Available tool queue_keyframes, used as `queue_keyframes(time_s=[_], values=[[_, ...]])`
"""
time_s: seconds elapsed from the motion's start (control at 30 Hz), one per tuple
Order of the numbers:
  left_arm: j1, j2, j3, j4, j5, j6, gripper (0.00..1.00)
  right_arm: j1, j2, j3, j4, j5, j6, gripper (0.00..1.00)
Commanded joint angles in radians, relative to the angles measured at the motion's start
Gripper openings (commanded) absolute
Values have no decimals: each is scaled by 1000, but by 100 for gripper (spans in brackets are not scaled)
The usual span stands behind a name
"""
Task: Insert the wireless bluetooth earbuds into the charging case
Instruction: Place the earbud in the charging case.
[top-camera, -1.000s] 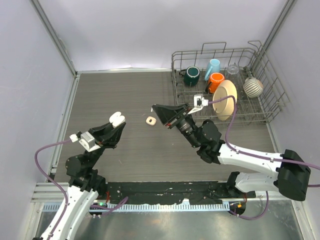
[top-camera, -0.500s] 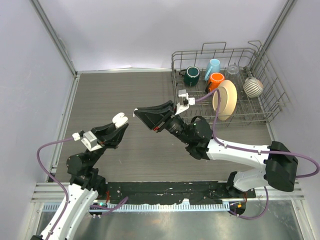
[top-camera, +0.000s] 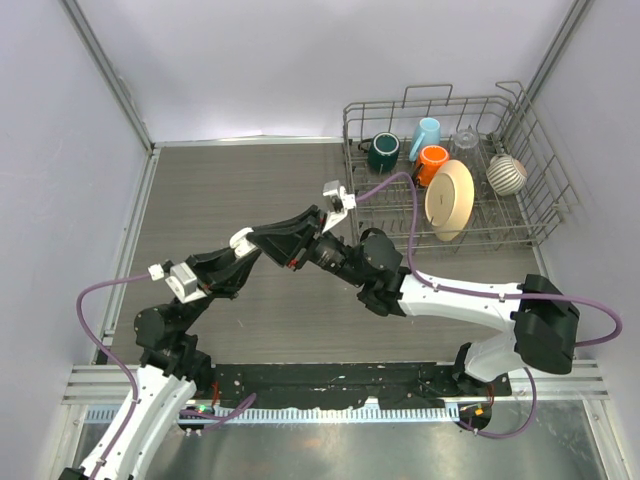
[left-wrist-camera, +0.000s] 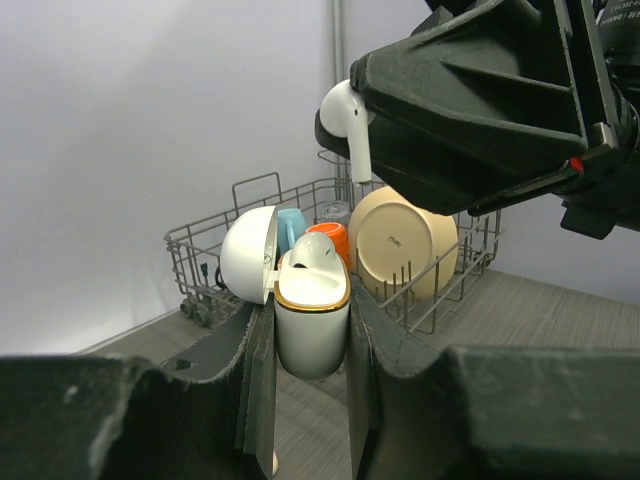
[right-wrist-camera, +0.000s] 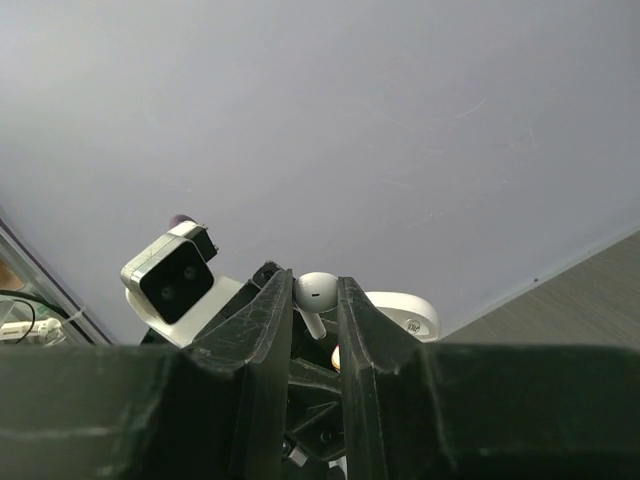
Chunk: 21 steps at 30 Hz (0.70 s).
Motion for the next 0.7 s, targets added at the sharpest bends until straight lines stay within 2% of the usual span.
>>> queue_keyframes(time_s=[0.0,0.47,0.67], values=[[-1,6,29,59,15,-10,0,15,4,64,-30,2,-38,1],[-1,16,34,68,17,-11,0,57,29,118,-172,49,-168,1],[-1,12,35,66,17,-11,0,77,30,125,-214,150,-230,1]])
